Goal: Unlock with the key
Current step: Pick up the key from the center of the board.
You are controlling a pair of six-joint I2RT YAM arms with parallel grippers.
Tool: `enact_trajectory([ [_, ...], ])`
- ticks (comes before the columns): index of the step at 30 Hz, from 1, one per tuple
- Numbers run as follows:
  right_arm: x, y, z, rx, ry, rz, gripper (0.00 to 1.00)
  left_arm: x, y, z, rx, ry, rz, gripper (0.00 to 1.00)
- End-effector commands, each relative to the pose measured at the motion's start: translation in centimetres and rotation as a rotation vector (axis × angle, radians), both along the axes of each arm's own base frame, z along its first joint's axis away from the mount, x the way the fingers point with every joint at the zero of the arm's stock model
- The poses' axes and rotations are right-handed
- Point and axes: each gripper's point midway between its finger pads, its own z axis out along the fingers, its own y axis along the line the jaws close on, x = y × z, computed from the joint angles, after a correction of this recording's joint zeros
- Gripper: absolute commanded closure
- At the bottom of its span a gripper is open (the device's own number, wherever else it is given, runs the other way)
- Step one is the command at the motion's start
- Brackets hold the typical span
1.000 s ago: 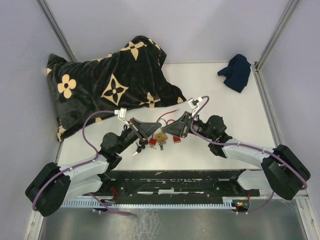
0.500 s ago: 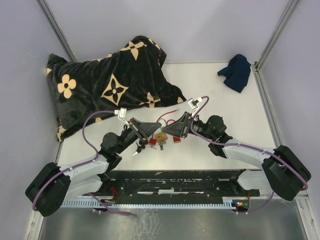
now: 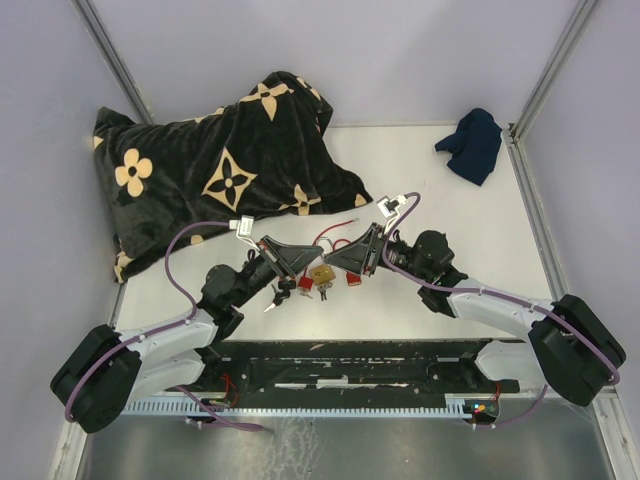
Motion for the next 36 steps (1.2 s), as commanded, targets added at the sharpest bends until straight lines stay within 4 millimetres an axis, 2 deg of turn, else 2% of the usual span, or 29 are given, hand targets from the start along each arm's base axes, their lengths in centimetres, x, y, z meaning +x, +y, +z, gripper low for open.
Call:
enact_trajectory([
  [1,-0.2,0.2,2.4,0.051,-0.088,0.014,0.62,-0.2,0.1,1.8,-0.049,-0.030,-0.002,0.97],
  [8,-0.4,0.5,3.1,0.086,-0.111,0.042,0.69,-0.4,0.0,2.0,-0.060,-0.030,-0.013,0.97],
  [14,-0.6,0.9,3.0,0.098,-0.111,0.075,0.71,-0.6,-0.2,2.2,-0.073,-0.030,-0.032,0.97],
  [20,-1.1,0.7,2.8,0.105,-0.116,0.086,0.76,-0.5,0.0,2.1,-0.076,-0.028,-0.021,0.97],
  [24,-1.3,0.4,2.9,0.101,-0.118,0.082,0.75,-0.3,0.2,2.0,-0.065,-0.025,-0.002,0.97],
  [29,-1.5,0.2,3.5,0.098,-0.120,0.080,0.66,-0.1,0.3,1.7,-0.043,-0.021,0.016,0.97],
  [36,-1.1,0.2,2.9,0.067,-0.103,0.057,0.68,0.0,0.3,1.7,-0.043,-0.021,0.016,0.97],
])
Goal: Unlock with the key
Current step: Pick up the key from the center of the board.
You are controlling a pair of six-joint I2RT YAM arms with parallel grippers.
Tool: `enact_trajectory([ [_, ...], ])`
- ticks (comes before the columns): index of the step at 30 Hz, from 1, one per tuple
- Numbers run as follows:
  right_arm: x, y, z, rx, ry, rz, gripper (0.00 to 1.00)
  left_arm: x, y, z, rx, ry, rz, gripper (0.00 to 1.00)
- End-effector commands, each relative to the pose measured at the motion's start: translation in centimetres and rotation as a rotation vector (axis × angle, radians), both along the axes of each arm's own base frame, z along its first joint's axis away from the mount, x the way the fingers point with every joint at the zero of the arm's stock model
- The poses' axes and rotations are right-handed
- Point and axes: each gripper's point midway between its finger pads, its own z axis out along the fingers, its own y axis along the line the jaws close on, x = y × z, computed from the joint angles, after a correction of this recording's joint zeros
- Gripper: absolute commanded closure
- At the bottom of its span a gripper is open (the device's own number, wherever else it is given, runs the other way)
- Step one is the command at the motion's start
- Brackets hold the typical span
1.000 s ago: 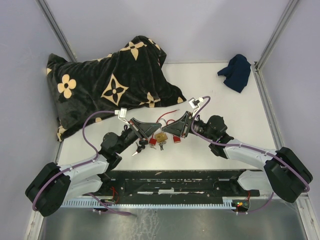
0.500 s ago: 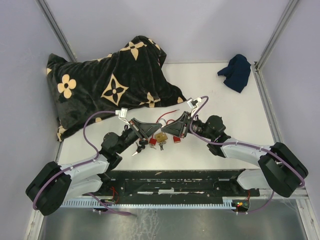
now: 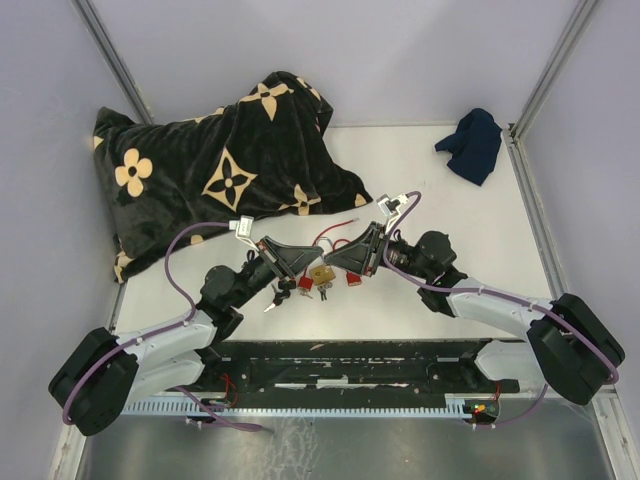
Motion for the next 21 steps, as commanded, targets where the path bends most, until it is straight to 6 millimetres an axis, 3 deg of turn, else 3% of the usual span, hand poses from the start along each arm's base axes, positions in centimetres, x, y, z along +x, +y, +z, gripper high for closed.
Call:
enact_trajectory([
  [1,-0.20,0.02,1.61,0.026,-0.051,0.005,0.68,0.32,0.24,1.28,-0.022,-0.033,0.027,0.97],
  [10,-0.03,0.41,1.49,0.033,-0.042,0.016,0.72,0.34,0.06,1.29,-0.025,-0.030,0.020,0.97],
  [16,0.13,0.58,1.65,0.040,-0.035,0.016,0.65,0.27,-0.10,1.27,-0.025,-0.030,0.011,0.97],
  [21,0.15,0.70,1.69,0.038,-0.036,0.025,0.66,0.26,-0.22,1.26,-0.026,-0.030,0.005,0.97],
])
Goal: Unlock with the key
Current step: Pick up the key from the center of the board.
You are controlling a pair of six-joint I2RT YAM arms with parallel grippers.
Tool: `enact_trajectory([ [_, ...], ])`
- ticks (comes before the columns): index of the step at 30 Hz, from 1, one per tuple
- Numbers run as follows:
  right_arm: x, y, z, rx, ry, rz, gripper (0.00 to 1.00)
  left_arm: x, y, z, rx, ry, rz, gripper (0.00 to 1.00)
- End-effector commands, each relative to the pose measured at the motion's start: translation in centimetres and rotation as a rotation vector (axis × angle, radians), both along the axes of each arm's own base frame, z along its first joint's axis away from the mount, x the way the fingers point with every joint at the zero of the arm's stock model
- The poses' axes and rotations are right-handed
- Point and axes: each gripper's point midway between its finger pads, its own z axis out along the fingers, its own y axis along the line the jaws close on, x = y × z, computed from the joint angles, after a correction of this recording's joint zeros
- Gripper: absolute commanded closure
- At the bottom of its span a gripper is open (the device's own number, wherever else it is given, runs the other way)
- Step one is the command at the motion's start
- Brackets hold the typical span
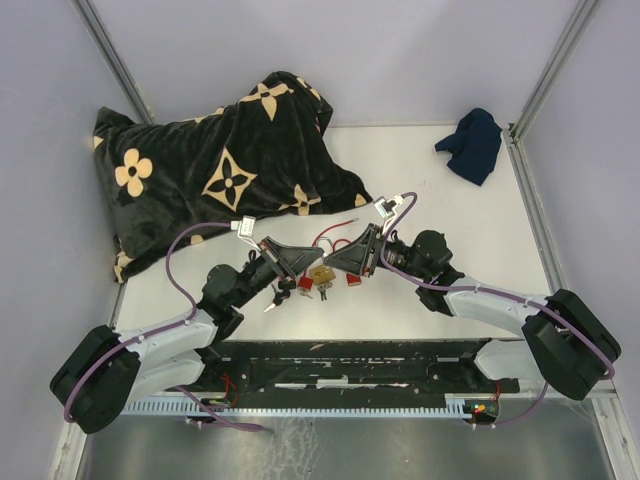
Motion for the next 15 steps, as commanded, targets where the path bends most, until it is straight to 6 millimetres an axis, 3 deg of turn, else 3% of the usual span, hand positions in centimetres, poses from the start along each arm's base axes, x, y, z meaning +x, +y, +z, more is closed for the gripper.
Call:
enact_trajectory([
  [1,-0.14,0.44,2.96,0.067,-0.081,0.023,0.66,0.07,-0.08,2.09,-0.045,-0.054,0.005,0.97],
  [15,-1.11,0.00,3.78,0.091,-0.127,0.067,0.70,-0.31,0.15,2.39,-0.050,-0.065,0.001,0.97],
])
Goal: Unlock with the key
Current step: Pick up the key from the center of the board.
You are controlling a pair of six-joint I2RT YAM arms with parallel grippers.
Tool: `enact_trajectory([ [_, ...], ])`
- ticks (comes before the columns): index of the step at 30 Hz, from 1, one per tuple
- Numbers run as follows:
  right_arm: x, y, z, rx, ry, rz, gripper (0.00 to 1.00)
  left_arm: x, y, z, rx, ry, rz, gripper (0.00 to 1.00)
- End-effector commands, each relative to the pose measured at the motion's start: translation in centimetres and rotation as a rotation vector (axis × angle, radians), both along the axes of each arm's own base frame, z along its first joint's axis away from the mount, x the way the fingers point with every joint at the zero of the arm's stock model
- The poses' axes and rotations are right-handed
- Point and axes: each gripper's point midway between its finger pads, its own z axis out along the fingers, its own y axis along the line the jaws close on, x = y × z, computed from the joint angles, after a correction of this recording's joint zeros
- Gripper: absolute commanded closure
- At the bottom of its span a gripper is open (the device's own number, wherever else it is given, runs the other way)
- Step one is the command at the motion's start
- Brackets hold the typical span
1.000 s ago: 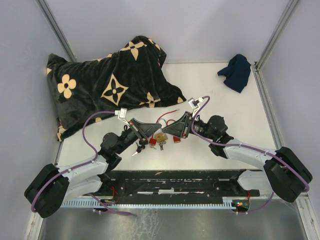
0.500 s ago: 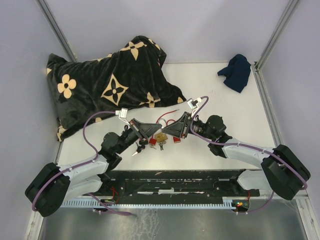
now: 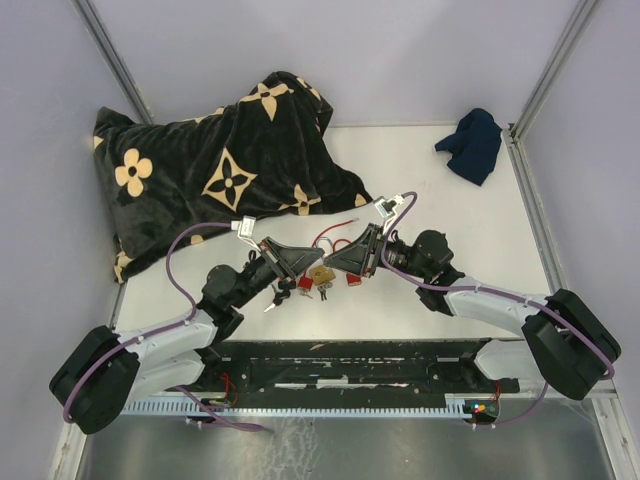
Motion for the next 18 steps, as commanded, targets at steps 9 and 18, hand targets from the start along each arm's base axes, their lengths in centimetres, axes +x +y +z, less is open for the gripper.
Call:
enact_trajectory([
  [9,-0.8,-0.5,3.7,0.099,-0.127,0.047,0.62,-0.7,0.1,2.9,-0.056,-0.083,-0.019,0.97],
  [18,-0.4,-0.5,3.4,0.079,-0.131,0.036,0.62,-1.4,-0.2,4.0,-0.070,-0.125,-0.061,0.97],
])
